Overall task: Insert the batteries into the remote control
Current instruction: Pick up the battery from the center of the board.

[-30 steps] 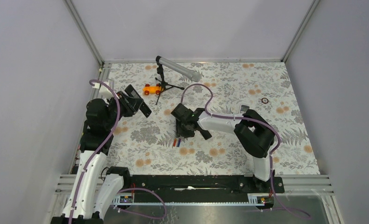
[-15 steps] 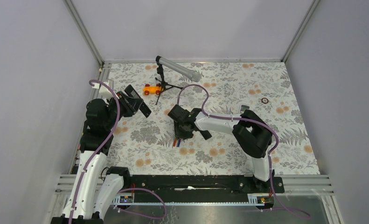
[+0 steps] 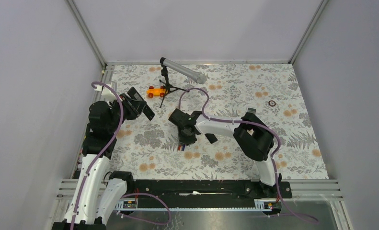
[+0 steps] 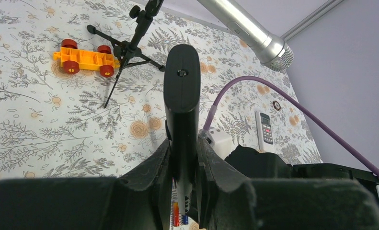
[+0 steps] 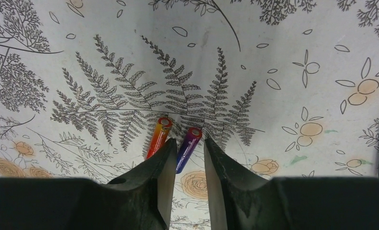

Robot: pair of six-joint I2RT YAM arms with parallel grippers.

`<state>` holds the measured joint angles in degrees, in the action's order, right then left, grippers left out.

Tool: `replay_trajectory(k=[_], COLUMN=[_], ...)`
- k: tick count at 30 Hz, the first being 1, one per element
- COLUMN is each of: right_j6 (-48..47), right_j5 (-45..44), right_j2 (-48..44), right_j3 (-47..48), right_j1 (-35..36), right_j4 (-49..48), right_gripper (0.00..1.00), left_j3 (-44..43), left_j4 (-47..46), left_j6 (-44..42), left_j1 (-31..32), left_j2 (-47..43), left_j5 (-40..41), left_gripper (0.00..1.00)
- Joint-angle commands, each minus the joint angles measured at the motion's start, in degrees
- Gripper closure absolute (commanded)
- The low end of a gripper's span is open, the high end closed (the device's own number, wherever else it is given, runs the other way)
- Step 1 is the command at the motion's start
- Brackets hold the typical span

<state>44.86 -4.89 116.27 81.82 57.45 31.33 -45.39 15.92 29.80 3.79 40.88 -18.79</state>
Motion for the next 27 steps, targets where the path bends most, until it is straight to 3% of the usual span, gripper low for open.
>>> replay_trajectory(k=[1, 16, 22, 27], right_j6=[1.09, -1.14, -1.79, -4.51], right_j5=[-0.13, -6.33, -8.96, -16.95], right_j2=[1.76, 7.99, 6.83, -0.51], right_j3=[2.03, 7.9, 5.82, -0.35], right_j1=[0.73, 3.3, 3.96, 4.07], right_j4=[2.79, 13.97, 13.51, 6.31], right_gripper=[0.67, 0.75, 0.97, 1.0], left_j3=[-1.1, -5.65, -5.63, -5.31], left_j4=[-2.61, 0.94, 1.31, 0.95], left_j6=[-0.78, -4.4, -4.67, -3.96], left_j1=[-0.1, -0.02, -0.08, -0.04], left_j2=[-0.26, -1.44, -2.25, -2.09], left_j5=[1.0, 7.57, 8.37, 7.06], left_gripper=[1.0, 1.0, 1.0, 1.0])
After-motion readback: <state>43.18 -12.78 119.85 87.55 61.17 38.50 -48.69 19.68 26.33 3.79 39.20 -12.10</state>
